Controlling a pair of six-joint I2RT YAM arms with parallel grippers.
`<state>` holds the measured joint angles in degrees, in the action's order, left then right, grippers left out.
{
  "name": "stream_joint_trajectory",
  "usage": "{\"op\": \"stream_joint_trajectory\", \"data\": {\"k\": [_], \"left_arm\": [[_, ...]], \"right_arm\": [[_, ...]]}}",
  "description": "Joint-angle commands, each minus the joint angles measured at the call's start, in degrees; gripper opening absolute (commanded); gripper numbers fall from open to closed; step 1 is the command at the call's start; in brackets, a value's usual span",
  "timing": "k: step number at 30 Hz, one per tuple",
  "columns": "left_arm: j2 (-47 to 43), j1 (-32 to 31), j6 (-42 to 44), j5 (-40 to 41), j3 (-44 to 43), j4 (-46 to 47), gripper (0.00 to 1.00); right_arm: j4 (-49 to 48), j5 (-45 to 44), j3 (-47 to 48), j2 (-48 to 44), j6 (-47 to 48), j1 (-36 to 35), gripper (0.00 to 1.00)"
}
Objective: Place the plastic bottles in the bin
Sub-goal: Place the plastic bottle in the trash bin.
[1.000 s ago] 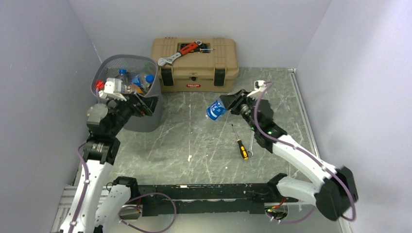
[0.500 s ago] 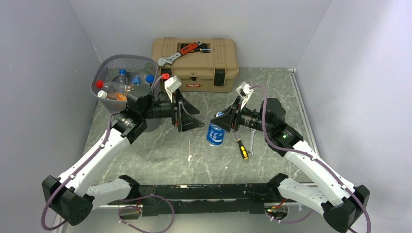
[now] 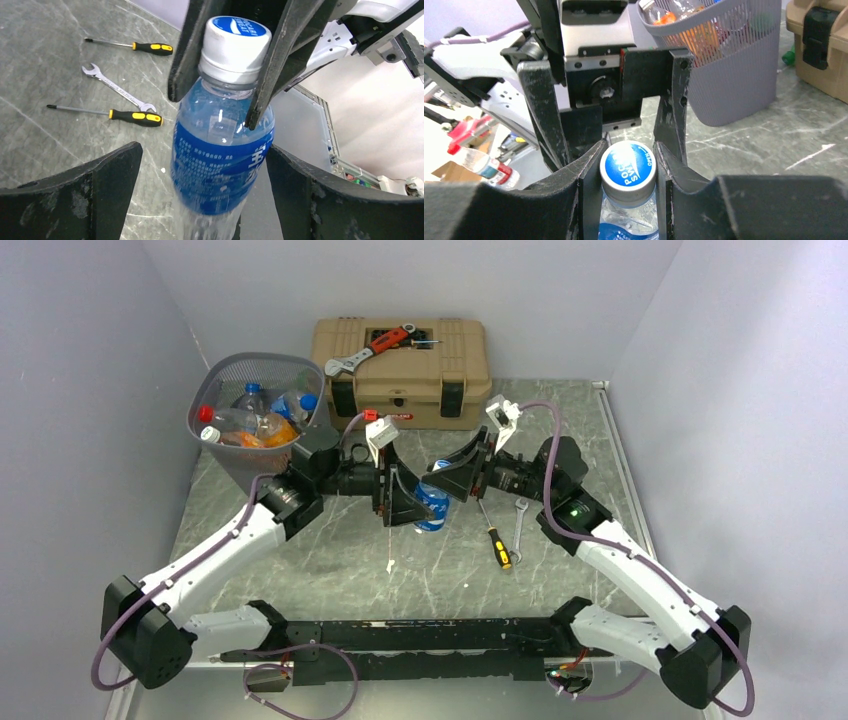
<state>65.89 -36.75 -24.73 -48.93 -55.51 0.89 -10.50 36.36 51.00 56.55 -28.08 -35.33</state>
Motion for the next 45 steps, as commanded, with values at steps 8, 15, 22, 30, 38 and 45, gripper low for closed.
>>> {"op": "stream_joint_trajectory", "data": {"k": [8, 15, 22, 30, 38, 45], "left_arm": [[0.54, -1.9, -1.99, 0.22, 0.07, 7.04, 0.5], [-1.47, -1.91, -3.71, 1.01, 0.86, 11.26, 0.28], [-7.95, -1.88, 2.08, 10.64, -2.02, 3.24, 0.24], [-17.27, -1.8, 11.77, 30.79, -11.34, -10.4, 0.04], [-16.52, -1.8, 25.27, 66.62, -28.55, -29.2, 0.0], [-14.56, -1.83, 37.13, 85.27, -28.5, -17.15, 0.0]], "right_arm": [[-7.85, 1.78, 0.37, 0.31, -5.34, 0.0, 0.0], [-2.11, -1.22, 1.96, -2.69, -4.1, 0.0, 0.79], [6.28, -7.72, -0.19, -12.64, 1.92, 0.0, 1.0], [-0.05, -6.37, -10.09, -19.17, -0.49, 0.02, 1.0], [-1.49, -8.72, -12.73, -15.2, 1.21, -0.18, 0.99], [-7.66, -14.59, -10.84, -5.83, -2.81, -0.19, 1.0]]}}
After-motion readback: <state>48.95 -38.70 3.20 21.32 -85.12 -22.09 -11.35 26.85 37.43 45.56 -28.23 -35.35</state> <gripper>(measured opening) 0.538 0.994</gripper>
